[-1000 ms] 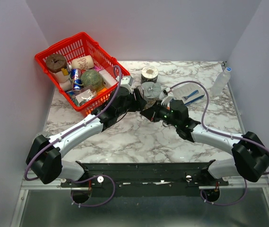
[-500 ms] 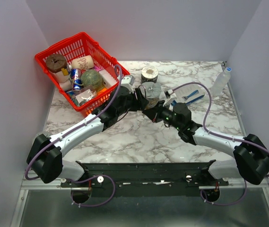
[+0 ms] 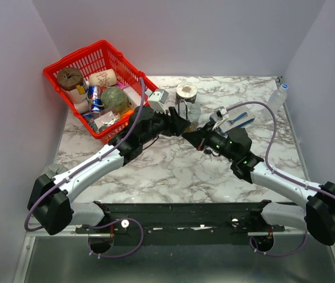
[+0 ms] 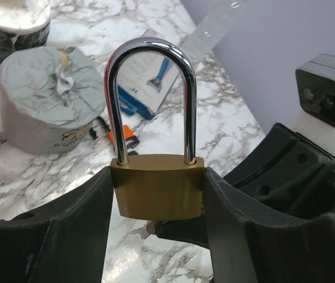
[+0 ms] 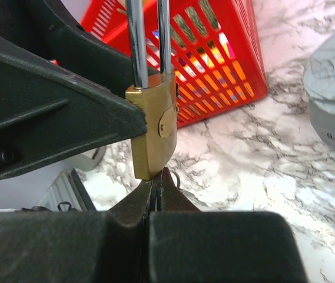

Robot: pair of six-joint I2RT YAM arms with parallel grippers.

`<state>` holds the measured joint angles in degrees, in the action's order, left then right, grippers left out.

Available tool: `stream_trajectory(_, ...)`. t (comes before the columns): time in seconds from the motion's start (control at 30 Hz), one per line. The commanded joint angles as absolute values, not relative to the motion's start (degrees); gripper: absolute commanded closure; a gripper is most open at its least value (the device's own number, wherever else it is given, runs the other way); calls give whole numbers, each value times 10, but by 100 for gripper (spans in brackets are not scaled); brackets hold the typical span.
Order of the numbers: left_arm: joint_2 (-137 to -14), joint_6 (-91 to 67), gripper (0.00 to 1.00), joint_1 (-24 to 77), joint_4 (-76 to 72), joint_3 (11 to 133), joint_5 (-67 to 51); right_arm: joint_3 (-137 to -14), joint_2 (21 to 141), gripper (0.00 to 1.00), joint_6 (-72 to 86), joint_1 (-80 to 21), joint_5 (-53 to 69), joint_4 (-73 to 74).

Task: Unlock with the key

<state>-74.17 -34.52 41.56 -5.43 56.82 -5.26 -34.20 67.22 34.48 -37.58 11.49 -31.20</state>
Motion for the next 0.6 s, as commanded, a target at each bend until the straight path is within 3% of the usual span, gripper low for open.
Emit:
stream_trajectory(0.0,-721,-325,100,435,-32,560,-196,-367,621,99,345,-342,119,-408)
stream_trajectory(0.57,-698,-319,100,433,-120,544,-319,-388,583,99,353,-297,243,-379)
